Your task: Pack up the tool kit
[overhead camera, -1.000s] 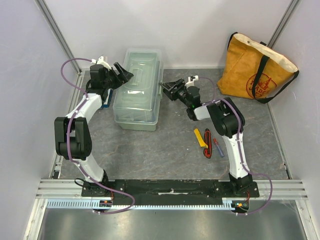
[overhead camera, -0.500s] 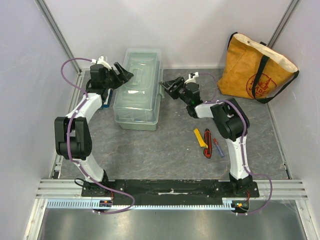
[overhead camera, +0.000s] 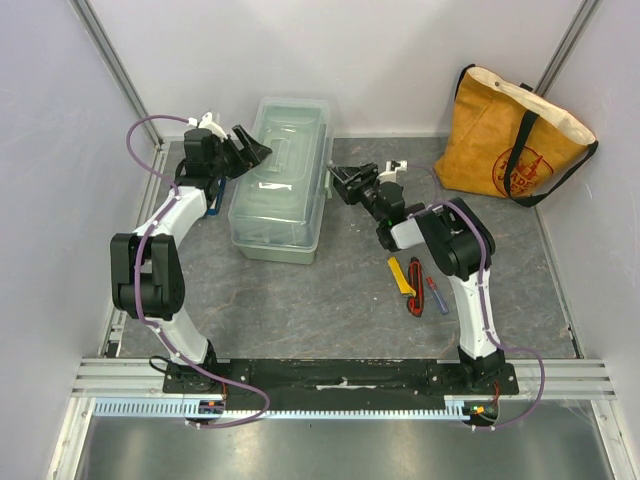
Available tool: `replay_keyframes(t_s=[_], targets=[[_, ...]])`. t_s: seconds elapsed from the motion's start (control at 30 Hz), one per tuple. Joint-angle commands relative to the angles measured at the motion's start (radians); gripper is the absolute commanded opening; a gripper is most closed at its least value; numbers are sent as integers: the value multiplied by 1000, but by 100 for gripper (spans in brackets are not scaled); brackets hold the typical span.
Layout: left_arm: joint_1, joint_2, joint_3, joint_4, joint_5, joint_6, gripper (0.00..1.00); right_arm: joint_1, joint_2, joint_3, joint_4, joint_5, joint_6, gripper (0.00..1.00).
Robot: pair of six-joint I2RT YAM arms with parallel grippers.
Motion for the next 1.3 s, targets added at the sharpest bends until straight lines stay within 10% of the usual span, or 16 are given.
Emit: replay_keyframes(t_s=[0.0, 0.23, 0.63, 1.27], targets=[[-211, 112, -123, -349, 419, -179, 64, 158, 35, -7, 383, -267, 215, 62], [-185, 104, -124, -355, 386, -193, 64, 136, 35, -114, 466, -180, 263, 98], [-138, 52, -49, -448, 307, -117, 68, 61, -176, -340, 279, -145, 84, 98], [-93, -25, 365, -764, 68, 163, 84, -7, -572, -212, -907, -42, -430, 98]])
